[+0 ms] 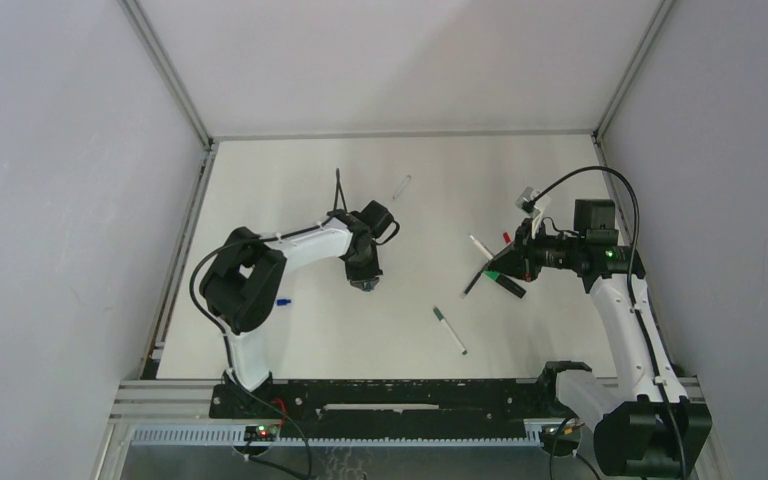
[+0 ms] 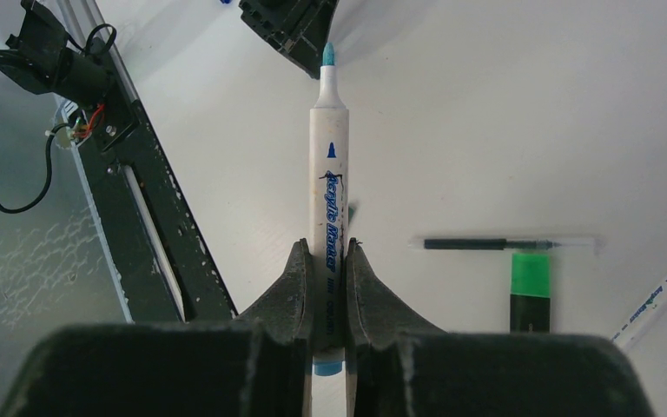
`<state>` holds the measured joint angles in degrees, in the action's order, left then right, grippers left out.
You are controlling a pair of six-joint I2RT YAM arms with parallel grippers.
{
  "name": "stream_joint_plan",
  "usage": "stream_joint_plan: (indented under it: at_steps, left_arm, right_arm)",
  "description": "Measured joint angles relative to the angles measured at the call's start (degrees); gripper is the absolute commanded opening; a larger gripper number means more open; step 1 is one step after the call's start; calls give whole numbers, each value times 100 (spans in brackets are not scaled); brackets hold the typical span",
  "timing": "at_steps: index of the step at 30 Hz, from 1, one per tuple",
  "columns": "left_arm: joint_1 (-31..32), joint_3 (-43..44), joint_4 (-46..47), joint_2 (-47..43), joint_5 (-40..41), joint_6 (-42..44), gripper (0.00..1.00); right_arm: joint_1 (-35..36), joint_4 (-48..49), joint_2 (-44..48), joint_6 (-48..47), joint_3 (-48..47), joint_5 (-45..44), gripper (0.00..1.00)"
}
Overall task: Insert the pens into the pen caps
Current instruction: Insert the pen cap onto the pen.
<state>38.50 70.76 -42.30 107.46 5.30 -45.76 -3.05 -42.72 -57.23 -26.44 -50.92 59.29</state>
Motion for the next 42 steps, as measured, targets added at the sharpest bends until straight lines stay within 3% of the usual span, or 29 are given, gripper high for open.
stream_joint_plan:
  at_steps: [6,13,18,26,31,42]
  left_arm:
    - [-9,0,-2,7,-42,26,35]
    - [-87,66,-131,57,-55,17,33]
    - [-116,339,-409,262,-46,92,26]
    - [-122,511,-557,398,-76,245,24]
    - [-133,511,-542,400,-140,280,1]
    - [-142,170,-44,68,-155,328,0]
  right_arm:
    - [0,4,0,0,0,-2,0]
    - [0,24,0,0,59,7,0]
    - [0,26,9,0,66,37,0]
    - [0,26,42,0,66,42,0]
    - [0,26,44,0,66,52,0]
    - [494,-455,76,-461,-70,48,0]
